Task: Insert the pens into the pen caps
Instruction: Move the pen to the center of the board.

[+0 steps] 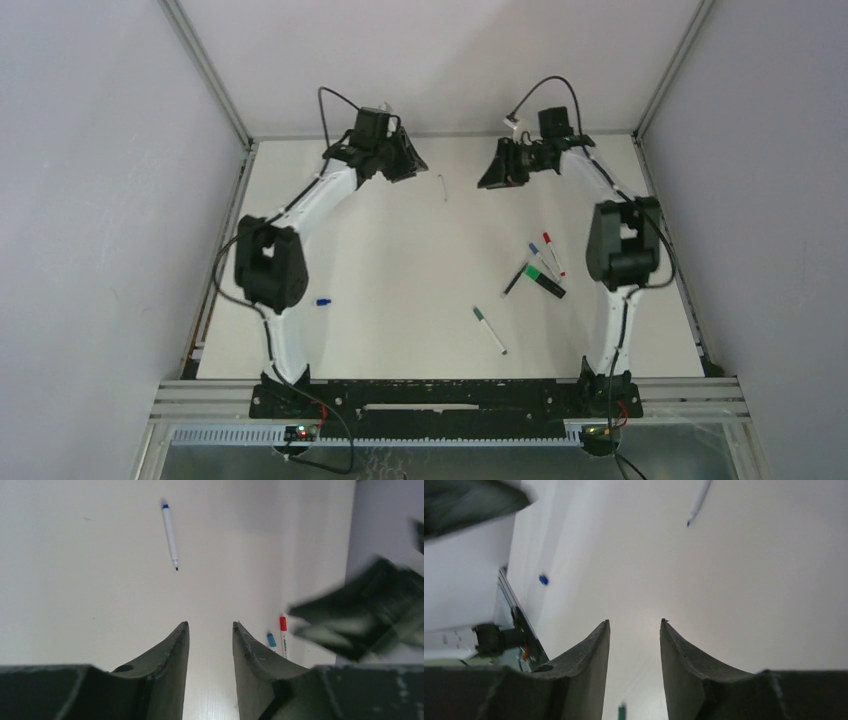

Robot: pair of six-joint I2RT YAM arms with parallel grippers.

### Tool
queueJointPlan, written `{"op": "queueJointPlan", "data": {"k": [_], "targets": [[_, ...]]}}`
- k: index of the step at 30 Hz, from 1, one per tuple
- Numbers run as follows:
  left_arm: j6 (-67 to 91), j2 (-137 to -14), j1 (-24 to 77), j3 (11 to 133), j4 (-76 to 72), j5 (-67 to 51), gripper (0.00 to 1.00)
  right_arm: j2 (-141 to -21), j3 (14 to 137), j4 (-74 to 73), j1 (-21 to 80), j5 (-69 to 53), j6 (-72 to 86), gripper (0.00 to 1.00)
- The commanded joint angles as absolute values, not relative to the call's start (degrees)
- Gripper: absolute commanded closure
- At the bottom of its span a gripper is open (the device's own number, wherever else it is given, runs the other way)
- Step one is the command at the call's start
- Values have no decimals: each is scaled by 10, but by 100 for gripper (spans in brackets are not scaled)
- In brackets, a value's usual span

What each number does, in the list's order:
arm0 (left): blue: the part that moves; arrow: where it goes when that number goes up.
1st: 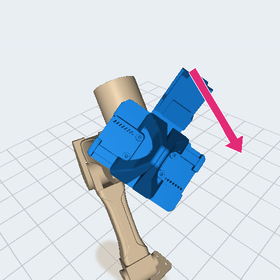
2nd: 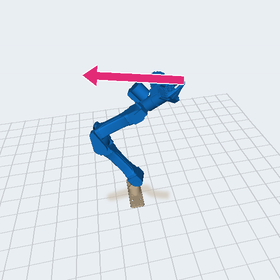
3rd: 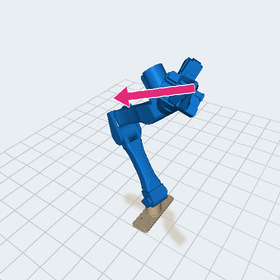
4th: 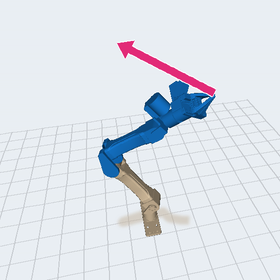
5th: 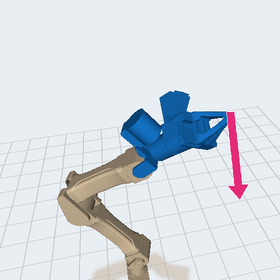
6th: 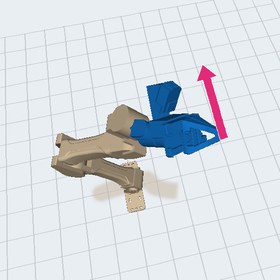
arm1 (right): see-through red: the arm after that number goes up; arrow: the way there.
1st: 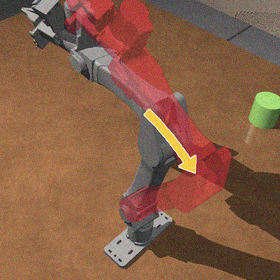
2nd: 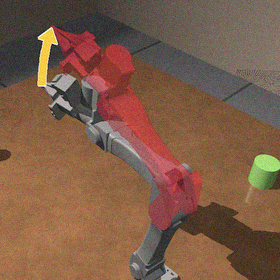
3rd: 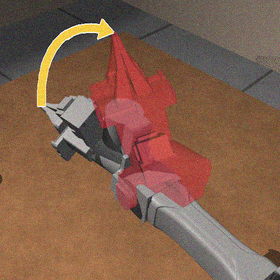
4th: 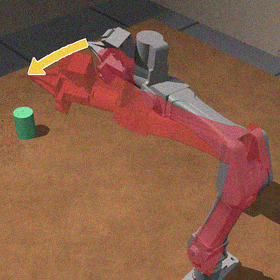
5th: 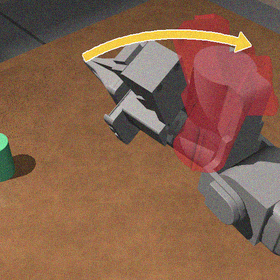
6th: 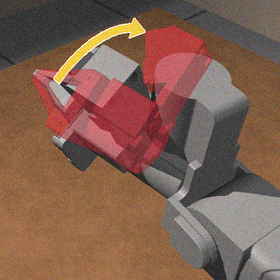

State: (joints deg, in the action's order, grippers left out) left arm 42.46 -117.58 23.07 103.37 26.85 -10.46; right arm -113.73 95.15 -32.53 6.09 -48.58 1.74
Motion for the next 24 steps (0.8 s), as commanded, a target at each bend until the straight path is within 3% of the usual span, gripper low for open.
{"op": "queueJointPlan", "data": {"k": [1,9,15,24], "targets": [[355,-1055,219,933,207,-70,58,-1264,1116,-359,92,-466,153,51],[366,-948,205,795,178,-59,58,-1429,1319,-326,131,-388,270,50],[376,-906,201,740,177,-48,58,-1484,1374,-328,150,-303,260,55],[382,-882,194,700,184,-46,57,-1536,1401,-327,170,-290,252,56]]}}
